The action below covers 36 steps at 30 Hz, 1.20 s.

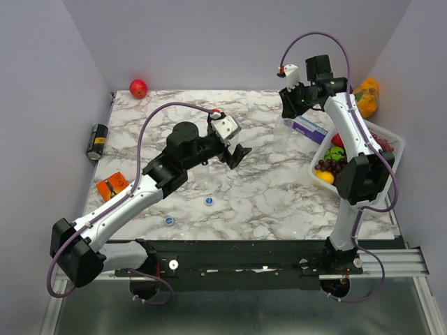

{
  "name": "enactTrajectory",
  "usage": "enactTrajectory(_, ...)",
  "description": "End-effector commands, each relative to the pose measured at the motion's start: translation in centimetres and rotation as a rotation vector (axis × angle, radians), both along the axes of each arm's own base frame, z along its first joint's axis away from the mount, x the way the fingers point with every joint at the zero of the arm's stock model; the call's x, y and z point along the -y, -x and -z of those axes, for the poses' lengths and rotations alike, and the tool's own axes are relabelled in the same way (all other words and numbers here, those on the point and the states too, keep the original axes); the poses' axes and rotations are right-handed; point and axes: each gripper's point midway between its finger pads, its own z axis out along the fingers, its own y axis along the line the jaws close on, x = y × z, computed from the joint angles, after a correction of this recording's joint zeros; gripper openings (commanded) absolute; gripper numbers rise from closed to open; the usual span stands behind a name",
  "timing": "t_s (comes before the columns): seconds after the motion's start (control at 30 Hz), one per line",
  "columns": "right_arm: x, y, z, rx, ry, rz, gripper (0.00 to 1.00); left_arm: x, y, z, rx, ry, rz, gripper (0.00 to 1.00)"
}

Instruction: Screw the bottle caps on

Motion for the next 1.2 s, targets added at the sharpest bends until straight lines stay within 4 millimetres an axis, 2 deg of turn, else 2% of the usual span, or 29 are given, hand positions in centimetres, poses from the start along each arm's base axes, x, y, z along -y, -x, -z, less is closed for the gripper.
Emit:
enactTrajectory(0.0,0.6,-0.8,1.6,-0.012,0.036,0.046,0.45,-0.2,-0.8,0.6,-0.022,-0.001,-0.027,0.99)
enactTrajectory(0.27,0.7,-0.9,2.3,-0.019,0.037,0.051,0.56,-0.2,-1.3,0.7,-0.027,-0.005,-0.033,0.99)
enactTrajectory(0.37,0.6,-1.1,1.7,-0.006,0.027,0.047,0.61,-0.2,-1.4,0.6,-0.024,-0.002,-0.035,0.99)
enactTrajectory(0.43,0.3,-1.3,0.7,0.013,0.013,0.045,0.64,-0.2,-1.5,0.3,-0.024,0.006,-0.035,0.99)
enactTrajectory(0.47,0.3,-1.3,0.3,0.018,0.008,0.044,0.71,-0.1,-1.5,0.2,-0.025,0.010,-0.034,0.99)
enactTrajectory(0.5,0.2,-0.9,-0.5,0.026,0.000,0.037,0.72,-0.2,-1.5,-0.6,-0.015,0.023,-0.034,0.99)
enactTrajectory(0.57,0.1,-0.7,-2.6,0.067,-0.010,0.032,0.78,-0.2,-1.4,-1.4,-0.013,0.036,-0.033,0.99)
enactTrajectory(0.6,0.0,-0.4,-3.6,0.083,-0.023,0.026,0.79,-0.3,-1.4,-2.7,0.000,0.056,-0.036,0.99)
enactTrajectory(0.63,0.0,0.2,-5.7,0.125,-0.036,0.019,0.79,-0.5,-1.4,-3.3,0.000,0.061,-0.039,0.99)
enactTrajectory(0.67,-0.2,0.5,-6.9,0.150,-0.047,0.012,0.81,-1.0,-1.6,-3.4,-0.025,0.062,-0.060,0.99)
enactTrajectory(0.7,-0.5,0.8,-7.9,0.175,-0.065,-0.003,0.81,-1.7,-2.1,-5.2,-0.013,0.090,-0.085,0.99)
enactTrajectory(0.77,-0.7,1.6,-9.8,0.219,-0.088,-0.013,0.81,-3.3,-2.9,-4.6,-0.073,0.060,-0.136,0.99)
enactTrajectory(0.8,-1.4,2.2,-10.5,0.221,-0.119,-0.043,0.81,-5.0,-4.0,-5.6,-0.069,0.061,-0.189,0.99)
enactTrajectory(0.87,-3.0,3.7,-12.0,0.229,-0.178,-0.112,0.83,-7.3,-5.2,-4.2,-0.122,0.002,-0.259,0.99)
enactTrajectory(0.9,-4.2,4.6,-12.7,0.230,-0.226,-0.176,0.86,-9.2,-6.3,-4.1,-0.121,-0.015,-0.325,0.99)
enactTrajectory(0.93,-5.0,5.2,-13.3,0.242,-0.244,-0.205,0.87,-12.4,-7.8,-3.9,-0.136,-0.015,-0.430,0.99)
enactTrajectory(0.97,-6.6,6.2,-13.9,0.253,-0.264,-0.254,0.88,-14.8,-8.6,-3.2,-0.174,-0.025,-0.511,0.99)
enactTrajectory(1.0,-7.8,7.1,-14.6,0.274,-0.290,-0.301,0.88,-16.5,-9.0,-3.4,-0.177,-0.023,-0.555,0.99)
enactTrajectory(1.03,-8.8,7.8,-14.8,0.282,-0.302,-0.329,0.88,-18.1,-9.3,-3.3,-0.174,-0.030,-0.600,0.99)
enactTrajectory(1.07,-10.9,9.2,-14.6,0.276,-0.316,-0.386,0.88,-21.1,-10.0,-3.5,-0.164,-0.026,-0.683,0.99)
enactTrajectory(1.1,-12.0,10.2,-15.6,0.317,-0.337,-0.426,0.88,-22.4,-10.0,-3.5,-0.156,-0.022,-0.717,0.99)
enactTrajectory(1.13,-13.2,11.1,-13.6,0.270,-0.349,-0.464,0.89,-23.6,-9.9,-2.6,-0.162,-0.033,-0.734,0.99)
enactTrajectory(1.17,-15.2,12.6,-13.2,0.260,-0.359,-0.513,0.89,-25.4,-10.0,-2.8,-0.149,-0.018,-0.785,0.99)
